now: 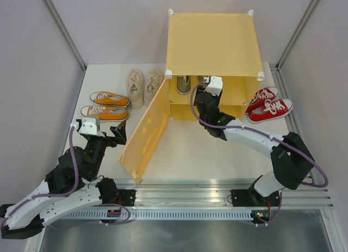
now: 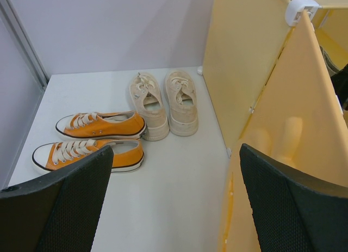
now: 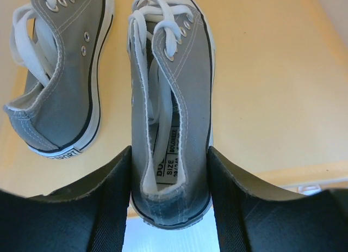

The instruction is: Place and organize the shoes in the shoe cabinet

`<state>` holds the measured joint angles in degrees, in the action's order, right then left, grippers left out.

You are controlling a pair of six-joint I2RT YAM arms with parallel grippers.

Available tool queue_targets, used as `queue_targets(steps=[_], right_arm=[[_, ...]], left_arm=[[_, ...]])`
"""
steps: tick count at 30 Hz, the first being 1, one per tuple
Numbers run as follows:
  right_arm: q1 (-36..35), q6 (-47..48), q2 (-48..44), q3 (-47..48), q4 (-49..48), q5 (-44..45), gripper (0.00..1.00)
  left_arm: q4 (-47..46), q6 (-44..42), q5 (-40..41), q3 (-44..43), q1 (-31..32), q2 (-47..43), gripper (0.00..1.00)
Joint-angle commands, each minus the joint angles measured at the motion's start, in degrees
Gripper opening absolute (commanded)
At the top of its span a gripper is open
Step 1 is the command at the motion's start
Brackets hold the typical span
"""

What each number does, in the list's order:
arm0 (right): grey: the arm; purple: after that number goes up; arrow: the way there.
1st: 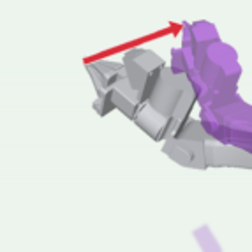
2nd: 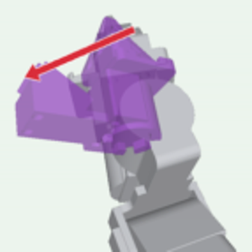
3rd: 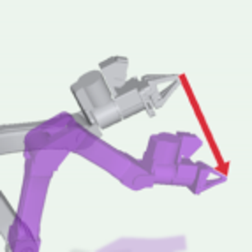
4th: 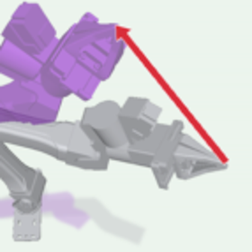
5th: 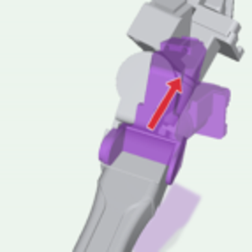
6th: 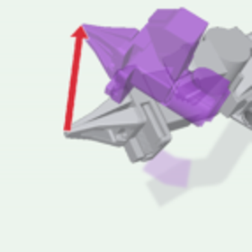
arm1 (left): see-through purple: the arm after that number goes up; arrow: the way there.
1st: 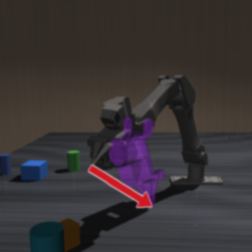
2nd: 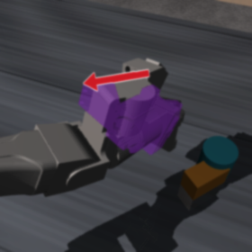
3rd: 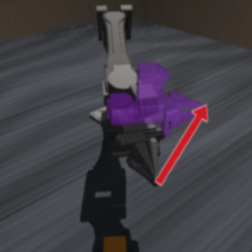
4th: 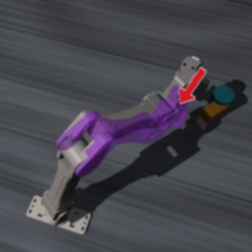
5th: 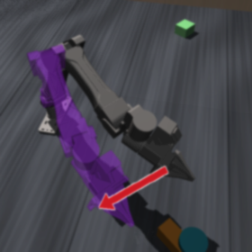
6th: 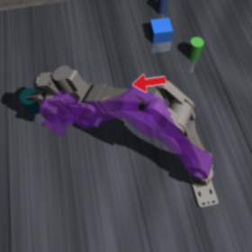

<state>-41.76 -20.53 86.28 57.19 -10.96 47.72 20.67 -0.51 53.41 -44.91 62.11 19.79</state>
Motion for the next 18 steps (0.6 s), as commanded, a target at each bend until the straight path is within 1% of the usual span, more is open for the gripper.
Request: queue_targets(steps=[1,8,13,18], right_arm=[[0.8,3.8,3.0,2.1,-9.5,1.1,0.03],[1.9,7.8,5.7,-0.2,-19.2,-0.4,0.02],[2.4,10.0,6.0,-1.1,-22.8,-1.8,0.02],[3.7,11.9,7.1,-0.9,-25.8,-5.9,0.02]], left_arm=[[-1.0,-0.3,-1.3,-0.6,-0.3,-0.5,1.0],[-0.9,0.0,-2.3,-0.7,-0.2,-0.1,1.0],[-0.8,0.0,-2.7,-0.9,-0.2,-0.7,0.99],[-0.7,-0.1,-3.1,-1.0,-0.2,-1.1,1.0]])
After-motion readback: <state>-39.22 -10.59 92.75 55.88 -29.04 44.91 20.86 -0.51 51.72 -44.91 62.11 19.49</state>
